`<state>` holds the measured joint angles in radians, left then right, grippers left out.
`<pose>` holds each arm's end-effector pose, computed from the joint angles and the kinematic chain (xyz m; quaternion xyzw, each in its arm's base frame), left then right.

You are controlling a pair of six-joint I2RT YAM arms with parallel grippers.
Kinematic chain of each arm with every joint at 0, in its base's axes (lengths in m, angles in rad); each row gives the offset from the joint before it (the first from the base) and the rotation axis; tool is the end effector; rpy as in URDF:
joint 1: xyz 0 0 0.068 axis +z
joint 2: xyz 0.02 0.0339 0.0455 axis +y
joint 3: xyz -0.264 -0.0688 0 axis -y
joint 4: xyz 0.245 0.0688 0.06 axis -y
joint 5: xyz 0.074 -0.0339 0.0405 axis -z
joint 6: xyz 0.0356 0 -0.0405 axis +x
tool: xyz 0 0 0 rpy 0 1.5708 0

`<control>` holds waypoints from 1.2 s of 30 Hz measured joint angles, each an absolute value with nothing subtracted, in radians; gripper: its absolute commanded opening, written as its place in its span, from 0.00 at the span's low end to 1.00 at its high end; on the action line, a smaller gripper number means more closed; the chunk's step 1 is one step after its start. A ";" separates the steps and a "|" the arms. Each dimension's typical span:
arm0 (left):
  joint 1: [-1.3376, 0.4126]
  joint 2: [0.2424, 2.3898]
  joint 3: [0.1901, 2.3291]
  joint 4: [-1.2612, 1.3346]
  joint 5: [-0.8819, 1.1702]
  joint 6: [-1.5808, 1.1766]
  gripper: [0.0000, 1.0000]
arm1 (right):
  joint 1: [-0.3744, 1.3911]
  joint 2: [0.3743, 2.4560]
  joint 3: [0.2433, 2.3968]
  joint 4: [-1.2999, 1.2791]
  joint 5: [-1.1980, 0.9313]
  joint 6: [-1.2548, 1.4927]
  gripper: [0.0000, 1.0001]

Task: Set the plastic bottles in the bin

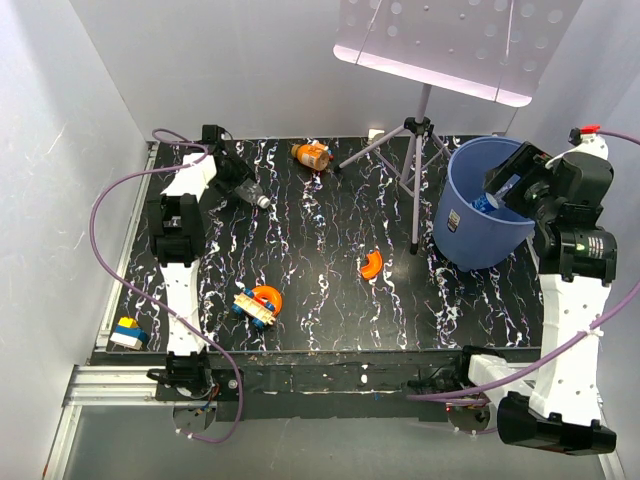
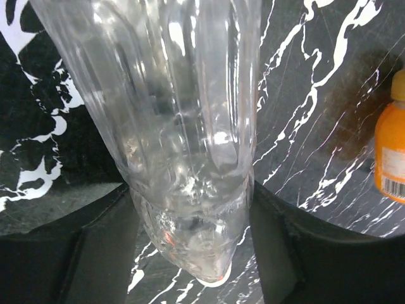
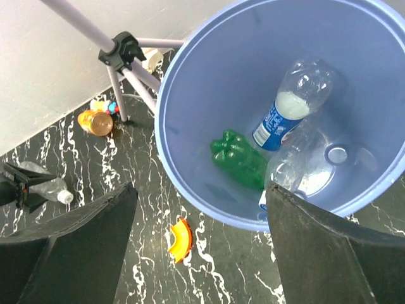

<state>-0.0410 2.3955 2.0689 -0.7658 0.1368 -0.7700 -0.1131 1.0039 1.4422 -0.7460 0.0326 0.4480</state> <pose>0.5148 -0.0260 0.1739 -0.3304 0.9114 -0.1543 0.1910 0.1778 -0.0214 0.4613 0.2327 0.7728 0.0854 0.5843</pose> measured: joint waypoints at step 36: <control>-0.613 1.412 1.216 -0.250 0.846 -0.731 0.53 | 0.371 1.152 1.457 -0.663 -0.396 0.676 0.90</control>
